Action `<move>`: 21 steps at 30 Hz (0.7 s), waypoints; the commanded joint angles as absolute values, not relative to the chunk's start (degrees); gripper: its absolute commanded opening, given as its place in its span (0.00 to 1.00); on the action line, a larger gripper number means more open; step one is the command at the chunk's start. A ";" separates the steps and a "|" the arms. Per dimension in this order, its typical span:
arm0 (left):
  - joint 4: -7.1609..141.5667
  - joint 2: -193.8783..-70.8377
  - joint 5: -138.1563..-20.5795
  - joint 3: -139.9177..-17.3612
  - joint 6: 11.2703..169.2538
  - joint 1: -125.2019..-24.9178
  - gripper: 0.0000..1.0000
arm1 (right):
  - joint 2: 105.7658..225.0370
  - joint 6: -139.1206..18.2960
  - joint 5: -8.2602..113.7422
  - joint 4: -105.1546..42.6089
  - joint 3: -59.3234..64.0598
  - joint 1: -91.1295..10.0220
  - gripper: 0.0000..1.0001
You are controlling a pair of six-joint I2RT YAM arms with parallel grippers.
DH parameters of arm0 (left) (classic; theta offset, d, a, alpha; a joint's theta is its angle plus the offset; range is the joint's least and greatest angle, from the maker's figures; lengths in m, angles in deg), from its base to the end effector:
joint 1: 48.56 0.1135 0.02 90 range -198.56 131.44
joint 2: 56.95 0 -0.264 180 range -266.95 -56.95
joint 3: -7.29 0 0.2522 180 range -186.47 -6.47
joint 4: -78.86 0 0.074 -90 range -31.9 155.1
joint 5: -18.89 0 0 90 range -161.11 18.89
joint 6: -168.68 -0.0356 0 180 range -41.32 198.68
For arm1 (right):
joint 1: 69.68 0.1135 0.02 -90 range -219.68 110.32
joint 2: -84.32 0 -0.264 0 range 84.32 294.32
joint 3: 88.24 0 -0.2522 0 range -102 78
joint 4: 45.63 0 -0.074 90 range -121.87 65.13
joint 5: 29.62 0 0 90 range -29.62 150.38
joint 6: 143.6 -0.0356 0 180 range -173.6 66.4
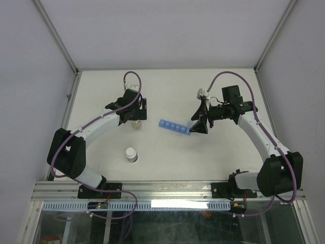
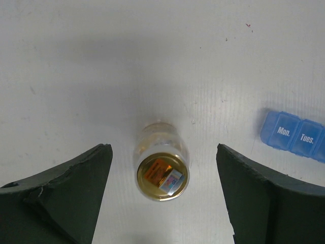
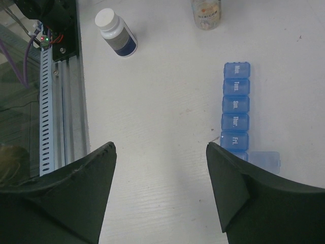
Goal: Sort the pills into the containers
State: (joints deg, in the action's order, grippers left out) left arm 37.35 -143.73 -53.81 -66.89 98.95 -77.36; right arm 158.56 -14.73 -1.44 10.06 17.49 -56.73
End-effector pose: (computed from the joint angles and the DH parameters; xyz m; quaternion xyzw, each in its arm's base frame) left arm 0.2808 -0.1423 0.2346 0.0237 0.9414 0.0037 0.3365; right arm 0.2383 0.0870 0.2927 -0.4946 0.6711 0.4215 0.3569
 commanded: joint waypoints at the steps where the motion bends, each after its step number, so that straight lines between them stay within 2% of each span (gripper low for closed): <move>1: 40.42 -146.50 -55.88 -70.26 97.67 -77.12 0.84 | 159.49 -12.24 -1.82 11.93 14.68 -56.72 0.75; 17: 38.09 -150.26 -57.46 -69.83 101.47 -77.12 0.71 | 159.43 -11.06 -1.14 12.29 15.18 -56.84 0.75; 19: 37.84 -150.23 -58.05 -69.74 101.57 -77.12 0.62 | 159.31 -11.26 -1.24 12.18 15.27 -56.93 0.75; 21: 37.32 -149.26 -58.80 -69.63 102.25 -77.12 0.45 | 159.17 -11.60 -1.66 11.76 15.60 -56.96 0.75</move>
State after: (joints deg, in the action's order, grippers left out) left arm 37.20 -150.60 -56.58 -68.10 100.73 -77.36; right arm 160.20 -12.01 -0.48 12.88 17.47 -56.73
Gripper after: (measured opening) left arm 0.579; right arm 0.751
